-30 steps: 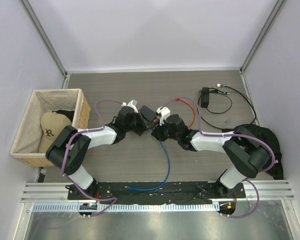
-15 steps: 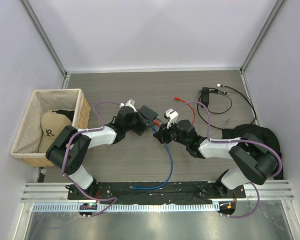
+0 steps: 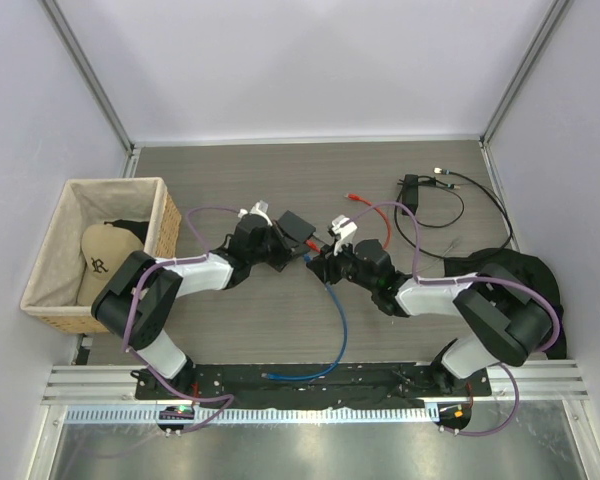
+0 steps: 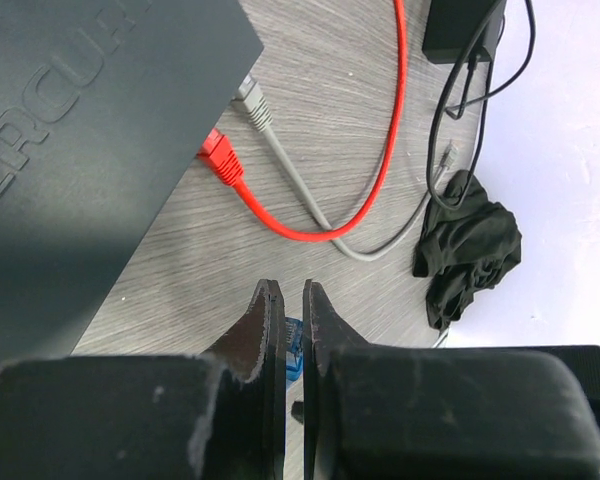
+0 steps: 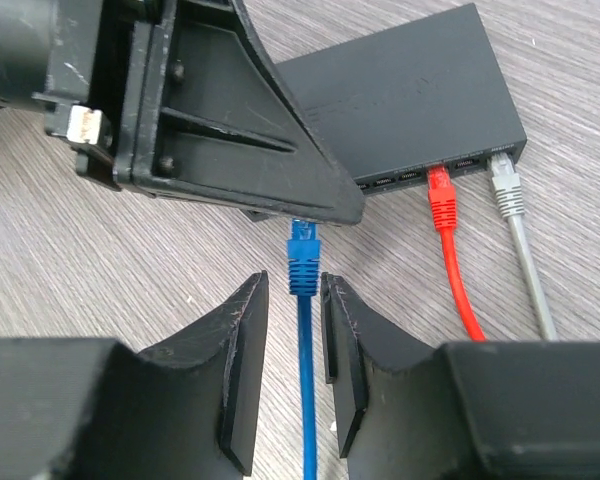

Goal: Insert the plug into the switch port

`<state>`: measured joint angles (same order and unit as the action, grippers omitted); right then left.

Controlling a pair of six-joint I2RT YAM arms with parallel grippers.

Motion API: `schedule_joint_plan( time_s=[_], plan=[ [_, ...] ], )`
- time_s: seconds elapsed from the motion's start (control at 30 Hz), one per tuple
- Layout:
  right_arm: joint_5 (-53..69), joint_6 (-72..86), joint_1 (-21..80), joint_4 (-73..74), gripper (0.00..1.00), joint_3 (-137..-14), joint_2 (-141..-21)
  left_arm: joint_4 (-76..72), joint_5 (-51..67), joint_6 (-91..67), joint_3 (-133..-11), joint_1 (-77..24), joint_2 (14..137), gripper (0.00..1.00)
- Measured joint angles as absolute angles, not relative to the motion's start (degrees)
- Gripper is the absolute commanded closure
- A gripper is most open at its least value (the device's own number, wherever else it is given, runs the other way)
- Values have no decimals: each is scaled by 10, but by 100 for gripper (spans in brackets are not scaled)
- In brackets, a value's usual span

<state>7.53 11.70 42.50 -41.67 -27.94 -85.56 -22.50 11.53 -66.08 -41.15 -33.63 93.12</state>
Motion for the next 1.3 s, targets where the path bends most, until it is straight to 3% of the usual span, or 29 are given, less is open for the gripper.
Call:
schedule_joint_plan(
  time_s=[0.43,0.5,0.63,0.7,0.83,1.07,1.13,1.3],
  plan=[
    [76,112,425,-420,69,-288,-886,-235,115,-674,-403,-336,931,100],
    [76,111,425,-420,74,-289,-888,-236,116,-674,-403,-336,931,100],
    [76,105,425,-418,97,-295,-889,-236,116,-674,-403,-336,931,100],
    [75,100,425,-412,99,-298,-889,-236,115,-673,-403,-336,931,91],
    [79,76,425,-384,99,-315,-893,-224,110,-650,-404,-331,928,62],
    [79,14,425,-317,99,-364,-912,-92,77,-518,-461,-294,905,27],
    [77,-4,425,-296,99,-379,-922,-57,56,-467,-492,-281,900,22],
    [73,-39,425,-238,99,-423,-961,-3,16,-352,-558,-254,902,21]
  ],
)
